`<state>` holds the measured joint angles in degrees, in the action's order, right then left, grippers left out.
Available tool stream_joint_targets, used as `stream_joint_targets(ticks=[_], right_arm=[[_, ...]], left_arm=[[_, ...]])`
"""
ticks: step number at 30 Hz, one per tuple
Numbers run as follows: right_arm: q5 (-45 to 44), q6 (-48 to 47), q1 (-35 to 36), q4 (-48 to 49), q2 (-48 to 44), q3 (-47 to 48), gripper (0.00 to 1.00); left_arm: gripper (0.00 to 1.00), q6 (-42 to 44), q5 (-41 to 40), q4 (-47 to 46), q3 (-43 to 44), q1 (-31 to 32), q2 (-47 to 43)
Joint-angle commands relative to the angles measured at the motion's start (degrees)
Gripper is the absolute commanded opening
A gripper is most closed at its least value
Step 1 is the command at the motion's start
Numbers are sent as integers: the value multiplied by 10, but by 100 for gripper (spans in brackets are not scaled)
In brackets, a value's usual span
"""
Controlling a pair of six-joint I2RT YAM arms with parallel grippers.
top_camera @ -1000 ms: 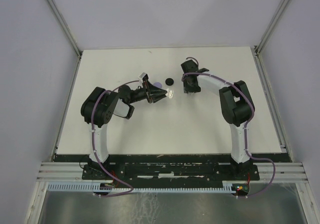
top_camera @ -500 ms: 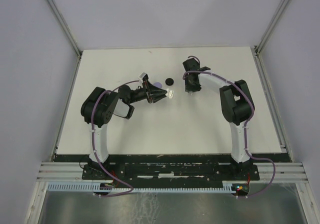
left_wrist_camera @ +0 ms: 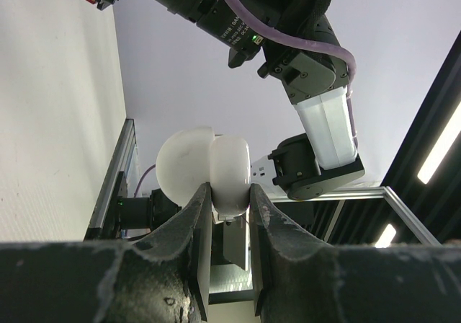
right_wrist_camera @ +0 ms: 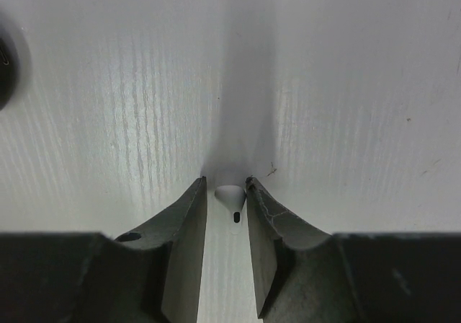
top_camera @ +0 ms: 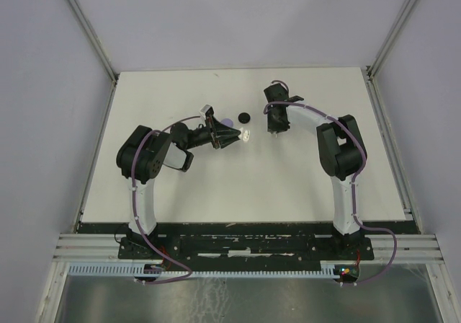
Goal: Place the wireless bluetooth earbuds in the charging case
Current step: Pick up the earbud from the center of the board.
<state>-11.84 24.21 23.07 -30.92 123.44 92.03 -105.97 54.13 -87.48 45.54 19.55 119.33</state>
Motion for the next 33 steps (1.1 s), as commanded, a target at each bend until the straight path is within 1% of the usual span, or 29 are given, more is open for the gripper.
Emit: stream_joint_targets(ticks=[1,5,8,11,14,21,26,33], right_arm=[[-6,-1,-8,-8,10,2,35],[-8,-3,-11,-10,10,1,31],[-10,-4,-11,-11,8,2,27],[-14,-7,-12,-9,4,2,20],[-14,-18,-12,21,-20,-16,17],[32,-59,-11,213,-167,-159,15],[91,-57,-12,354,-277,-274,14],[194,-58,-10,527,-395,-398,13]], left_arm=[[3,28,11,-116,8,-5,-9],[3,29,11,-116,6,-5,-8],[3,29,11,-116,7,-5,-8],[3,28,11,-116,7,-5,-9],[3,28,9,-116,7,-5,-8],[3,19,5,-116,16,-5,-1],[3,7,0,-116,31,-3,6],[3,-25,-21,-117,54,-1,36]])
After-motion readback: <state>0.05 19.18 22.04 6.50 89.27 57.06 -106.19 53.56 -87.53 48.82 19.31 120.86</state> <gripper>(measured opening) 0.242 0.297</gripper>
